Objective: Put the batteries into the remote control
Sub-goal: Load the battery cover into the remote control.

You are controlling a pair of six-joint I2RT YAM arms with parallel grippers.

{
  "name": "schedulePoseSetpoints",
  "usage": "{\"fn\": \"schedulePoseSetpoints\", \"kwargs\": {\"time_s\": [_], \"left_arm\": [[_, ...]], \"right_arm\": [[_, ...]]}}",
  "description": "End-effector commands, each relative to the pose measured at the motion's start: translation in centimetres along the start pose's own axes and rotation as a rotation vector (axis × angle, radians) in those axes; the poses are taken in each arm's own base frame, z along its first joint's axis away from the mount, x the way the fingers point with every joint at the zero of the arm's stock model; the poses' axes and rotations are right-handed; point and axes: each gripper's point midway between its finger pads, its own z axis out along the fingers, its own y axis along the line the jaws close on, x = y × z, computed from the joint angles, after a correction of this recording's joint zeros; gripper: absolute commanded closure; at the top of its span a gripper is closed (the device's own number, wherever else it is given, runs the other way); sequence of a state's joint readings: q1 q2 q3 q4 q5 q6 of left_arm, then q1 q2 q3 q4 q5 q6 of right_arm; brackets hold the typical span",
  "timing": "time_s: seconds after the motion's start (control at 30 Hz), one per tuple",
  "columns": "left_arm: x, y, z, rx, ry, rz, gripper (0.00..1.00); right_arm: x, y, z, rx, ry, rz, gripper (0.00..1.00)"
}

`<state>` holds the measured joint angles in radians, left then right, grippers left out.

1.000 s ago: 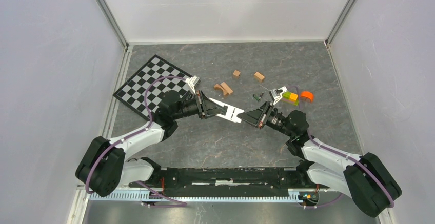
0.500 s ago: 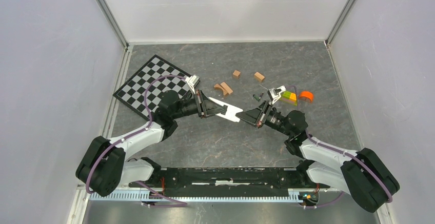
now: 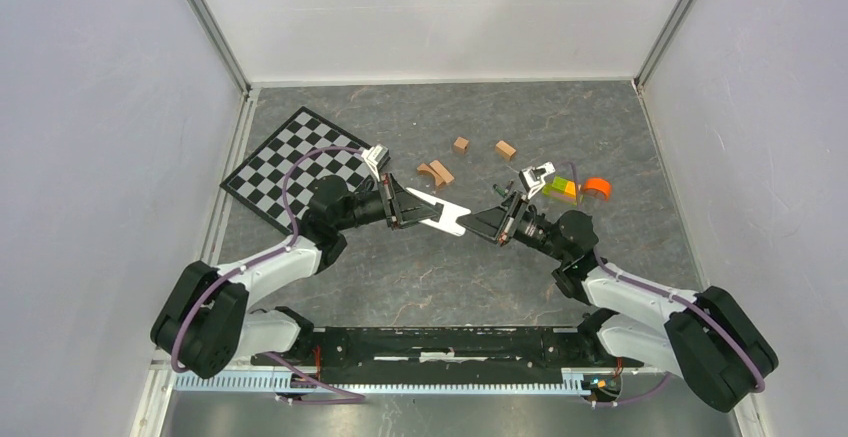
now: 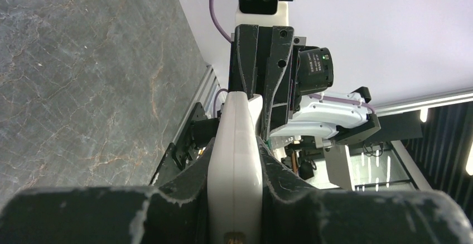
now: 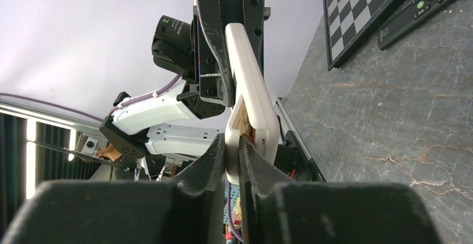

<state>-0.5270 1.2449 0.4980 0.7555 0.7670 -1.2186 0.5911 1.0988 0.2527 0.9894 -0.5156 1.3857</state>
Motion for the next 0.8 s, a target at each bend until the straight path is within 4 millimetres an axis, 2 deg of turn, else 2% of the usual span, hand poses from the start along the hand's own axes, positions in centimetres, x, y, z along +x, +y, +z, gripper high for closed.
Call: {"fn": "schedulePoseSetpoints", "kwargs": {"time_s": [0.0,0.2,0.3,0.77], "left_arm": [[-0.6,-4.3,0.0,0.143,-0.005,0.022,0.98],[-1.0,-3.5,0.0,0.113,-0.033,-0.026,0.98],[-1.4,-2.8,-0.2,0.094,-0.054,-0.047,0.98],[-1.8,-2.5,-0.7,0.087,-0.070,-0.056,0.98]], "right_arm": [[0.5,-1.0,0.4,0.063,0.035,-0.025,0.79],[0.1,-0.6,0.2,0.087,0.032,-0.062,0.60],[0.1,-0.5,0.1,0.100,0.031,-0.072,0.54],[-0.4,-0.3,-0.6,0.124,0.023,-0.092,0.49]]}}
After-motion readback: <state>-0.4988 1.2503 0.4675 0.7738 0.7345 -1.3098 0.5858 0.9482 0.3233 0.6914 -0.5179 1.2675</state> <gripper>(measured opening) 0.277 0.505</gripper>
